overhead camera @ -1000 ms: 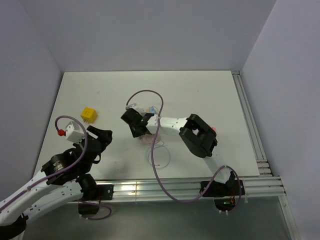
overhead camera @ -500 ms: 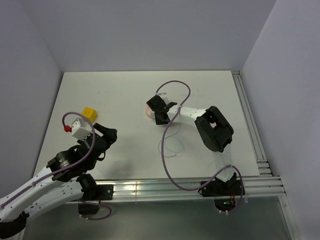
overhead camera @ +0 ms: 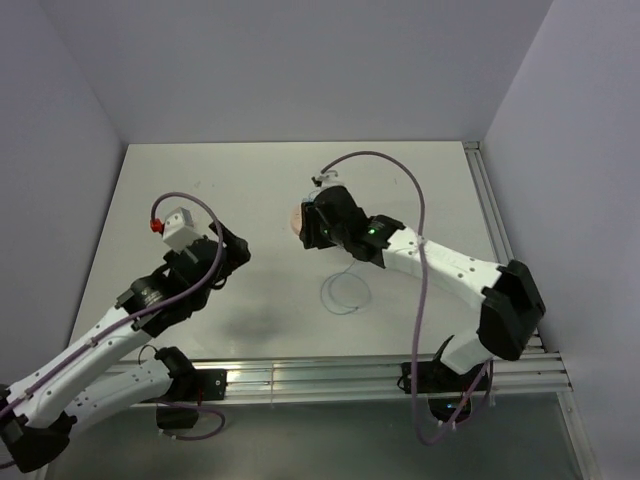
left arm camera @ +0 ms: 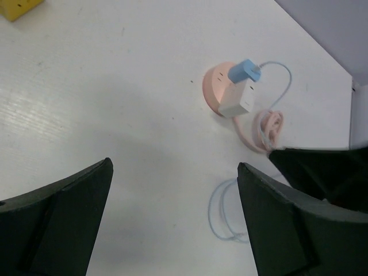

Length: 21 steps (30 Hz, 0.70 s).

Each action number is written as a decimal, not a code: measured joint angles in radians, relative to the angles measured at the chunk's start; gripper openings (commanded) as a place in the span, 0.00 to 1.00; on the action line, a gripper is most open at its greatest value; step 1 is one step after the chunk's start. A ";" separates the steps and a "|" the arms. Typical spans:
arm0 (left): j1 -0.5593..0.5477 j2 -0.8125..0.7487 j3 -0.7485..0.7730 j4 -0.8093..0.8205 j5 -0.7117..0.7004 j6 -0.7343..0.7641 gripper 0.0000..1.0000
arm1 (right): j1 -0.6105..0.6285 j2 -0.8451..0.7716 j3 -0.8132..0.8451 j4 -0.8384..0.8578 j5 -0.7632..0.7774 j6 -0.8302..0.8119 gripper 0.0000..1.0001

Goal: Insert the plug

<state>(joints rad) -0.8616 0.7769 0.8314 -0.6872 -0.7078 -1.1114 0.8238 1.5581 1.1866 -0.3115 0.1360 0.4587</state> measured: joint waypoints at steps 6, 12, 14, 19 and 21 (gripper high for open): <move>0.318 0.180 0.062 0.052 0.164 0.123 0.99 | -0.004 -0.197 -0.037 -0.041 0.059 0.038 0.67; 0.591 0.374 0.152 0.074 0.309 0.166 0.99 | -0.010 -0.296 -0.136 -0.099 0.085 0.085 0.74; 0.660 0.438 0.186 0.070 0.325 0.160 1.00 | -0.017 -0.324 -0.177 -0.113 0.089 0.099 0.74; 0.836 0.605 0.246 0.087 0.365 0.146 1.00 | -0.079 -0.402 -0.269 -0.146 0.083 0.111 0.74; 0.900 0.669 0.263 0.096 0.377 0.144 0.99 | -0.100 -0.428 -0.294 -0.148 0.081 0.110 0.74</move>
<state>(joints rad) 0.0380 1.4464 1.0946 -0.5915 -0.3313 -0.9672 0.7238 1.1297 0.8928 -0.4595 0.2169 0.5690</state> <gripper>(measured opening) 0.995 0.742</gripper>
